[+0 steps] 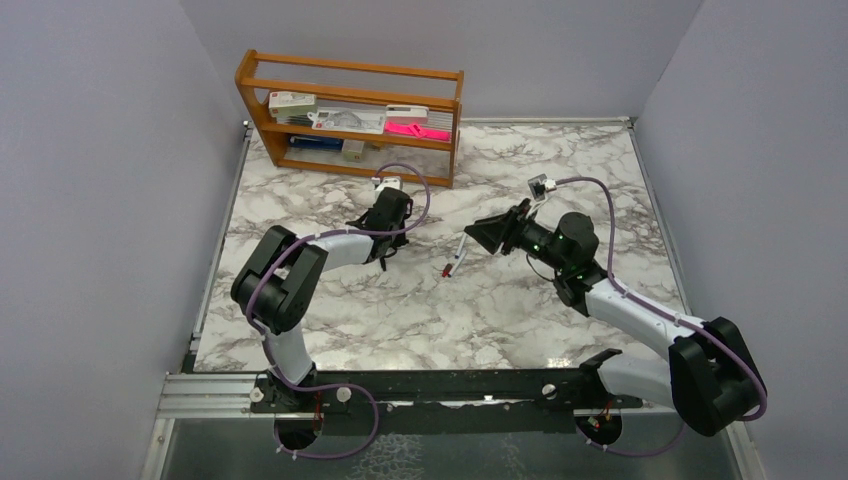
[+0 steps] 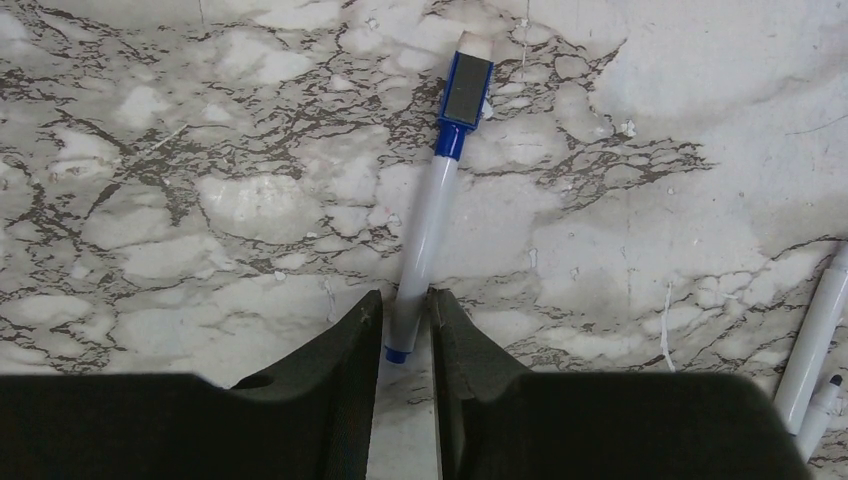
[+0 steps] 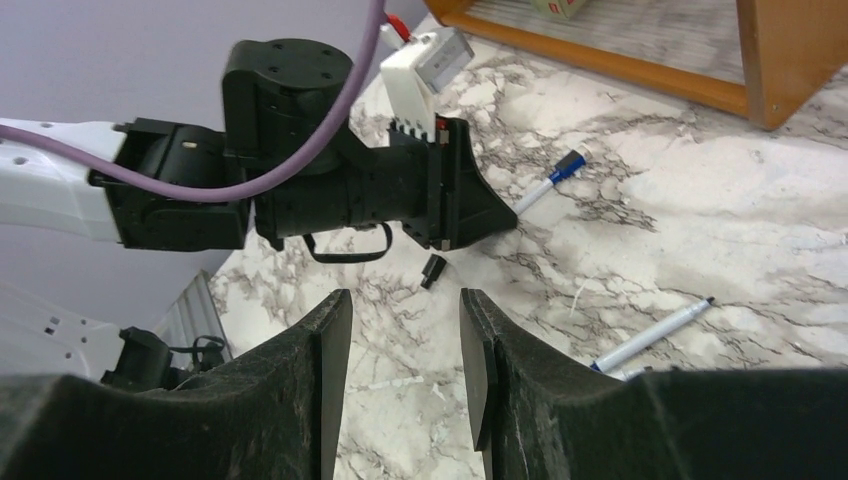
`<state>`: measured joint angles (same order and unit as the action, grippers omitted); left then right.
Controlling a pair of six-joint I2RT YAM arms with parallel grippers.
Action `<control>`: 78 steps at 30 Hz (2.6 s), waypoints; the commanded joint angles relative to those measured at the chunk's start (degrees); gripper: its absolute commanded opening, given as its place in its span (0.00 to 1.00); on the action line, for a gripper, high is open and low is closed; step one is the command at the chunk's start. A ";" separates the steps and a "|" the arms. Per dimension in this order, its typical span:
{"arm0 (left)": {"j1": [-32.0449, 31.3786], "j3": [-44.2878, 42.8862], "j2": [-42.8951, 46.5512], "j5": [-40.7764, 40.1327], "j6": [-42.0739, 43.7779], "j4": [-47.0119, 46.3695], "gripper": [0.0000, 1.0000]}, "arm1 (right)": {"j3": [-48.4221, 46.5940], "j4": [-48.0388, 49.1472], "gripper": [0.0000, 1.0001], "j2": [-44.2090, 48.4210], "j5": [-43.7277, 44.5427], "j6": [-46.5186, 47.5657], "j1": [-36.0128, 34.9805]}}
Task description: Insert the pens into the pen caps
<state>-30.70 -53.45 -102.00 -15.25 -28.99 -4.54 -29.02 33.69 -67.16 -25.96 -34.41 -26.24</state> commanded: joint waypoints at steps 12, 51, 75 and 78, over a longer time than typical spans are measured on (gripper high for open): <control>-0.19 9.29 18.23 4.83 1.83 -9.22 0.28 | -12.41 -27.59 0.50 -13.83 18.34 12.98 -1.01; -7.71 32.22 39.35 0.88 -2.93 -14.80 0.32 | -36.62 -46.99 0.38 -39.38 44.61 3.50 -12.71; -7.71 31.25 37.04 1.27 -1.79 -14.84 0.32 | -40.83 -49.36 0.03 -45.13 41.67 1.95 -12.86; -7.71 31.01 37.51 1.89 -1.76 -14.80 0.32 | -39.57 -46.72 0.02 -42.81 39.54 1.32 -12.78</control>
<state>-38.37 -20.86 -65.06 -13.72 -31.31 -17.96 -68.75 -14.44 -110.37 17.06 -31.53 -38.68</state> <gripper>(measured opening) 0.325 0.054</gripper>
